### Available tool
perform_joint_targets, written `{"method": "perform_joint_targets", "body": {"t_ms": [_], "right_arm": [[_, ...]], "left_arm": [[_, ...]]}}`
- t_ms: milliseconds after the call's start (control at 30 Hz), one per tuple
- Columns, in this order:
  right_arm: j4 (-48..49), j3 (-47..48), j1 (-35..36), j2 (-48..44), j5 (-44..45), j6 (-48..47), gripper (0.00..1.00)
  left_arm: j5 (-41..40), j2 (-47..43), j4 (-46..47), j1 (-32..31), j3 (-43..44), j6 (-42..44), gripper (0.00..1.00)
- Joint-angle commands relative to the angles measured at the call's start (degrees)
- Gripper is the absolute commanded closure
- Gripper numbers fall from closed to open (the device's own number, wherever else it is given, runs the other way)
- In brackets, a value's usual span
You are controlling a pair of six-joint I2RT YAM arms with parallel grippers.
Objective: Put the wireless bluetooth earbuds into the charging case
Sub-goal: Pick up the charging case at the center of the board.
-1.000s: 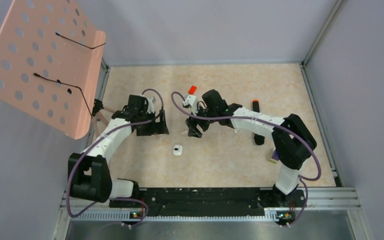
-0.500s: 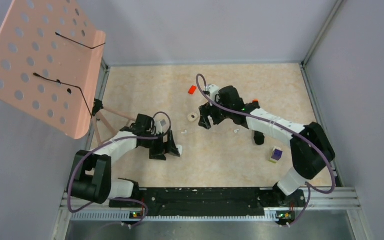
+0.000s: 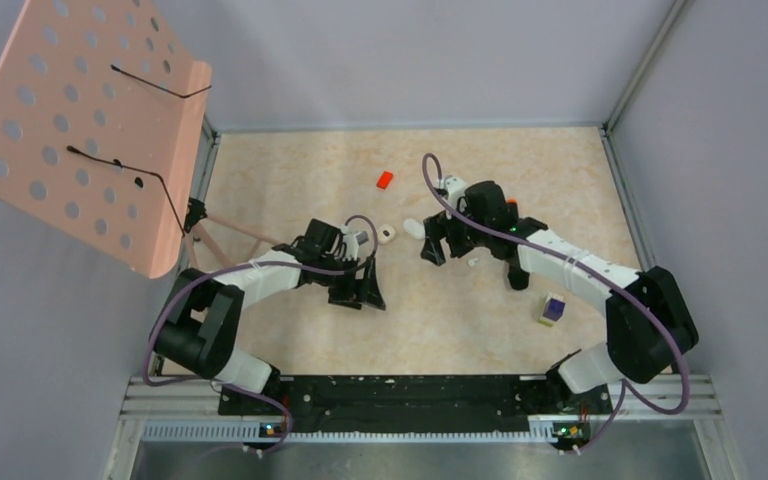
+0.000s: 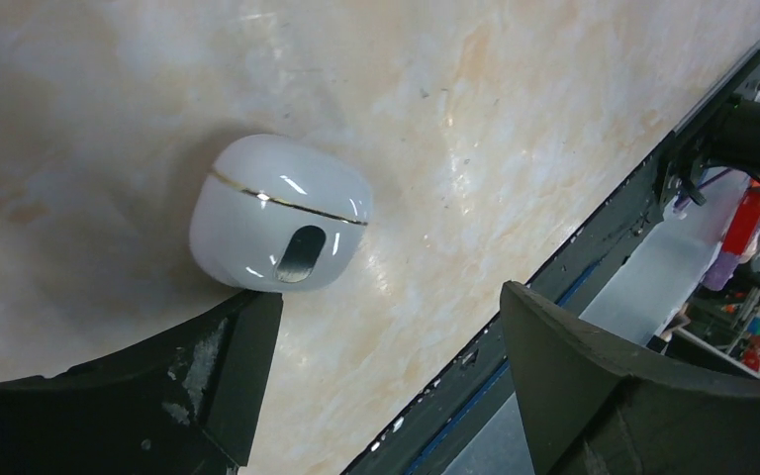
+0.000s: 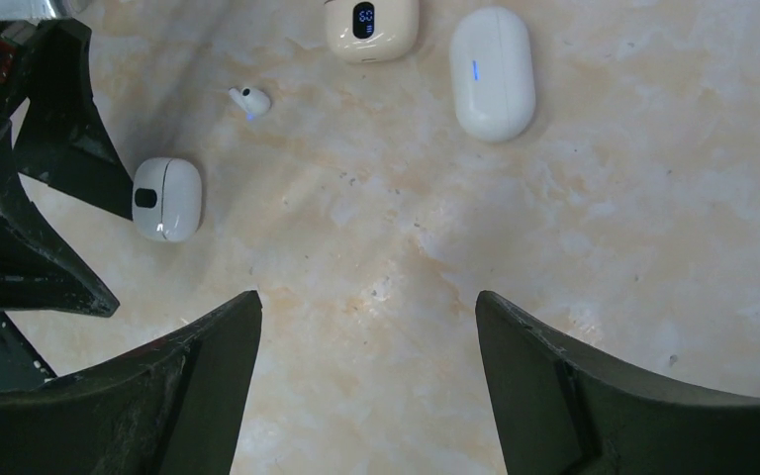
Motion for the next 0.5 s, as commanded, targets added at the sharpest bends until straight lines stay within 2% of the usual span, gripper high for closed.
{"method": "perform_joint_targets", "body": {"t_ms": [0,100,233,300,400,467], "right_arm": [[1.3,-1.6,-0.9,-3.3,0.4,0.1,0.21],[2.5,-2.7,-0.9,-3.2,0.0,-0.3,0.22],[6.4,-4.1,0.0,-1.4,-8.0,-4.6,0.35],[6.4,-3.2,3.2,0.6,-6.3,-9.6,0.36],[7.9,-1.3,8.3,3.8,-2.7,-13.7,0.36],[10.1,-0.7,11.7,6.4,-0.5,-16.2,0.35]], "left_arm": [[1.2,1.8,3.5,-2.7,3.1,0.8,0.14],[0.6,0.9,-0.1,-2.7,4.5,1.8,0.15],[-0.8,-3.4,-12.0,-1.9,8.7,6.0,0.15],[-4.5,-6.2,-16.5,-0.8,9.9,6.1,0.12],[-14.5,-9.2,-20.4,0.4,10.5,3.8,0.02],[-18.2,-10.2,-20.4,3.0,9.8,2.0,0.01]]}}
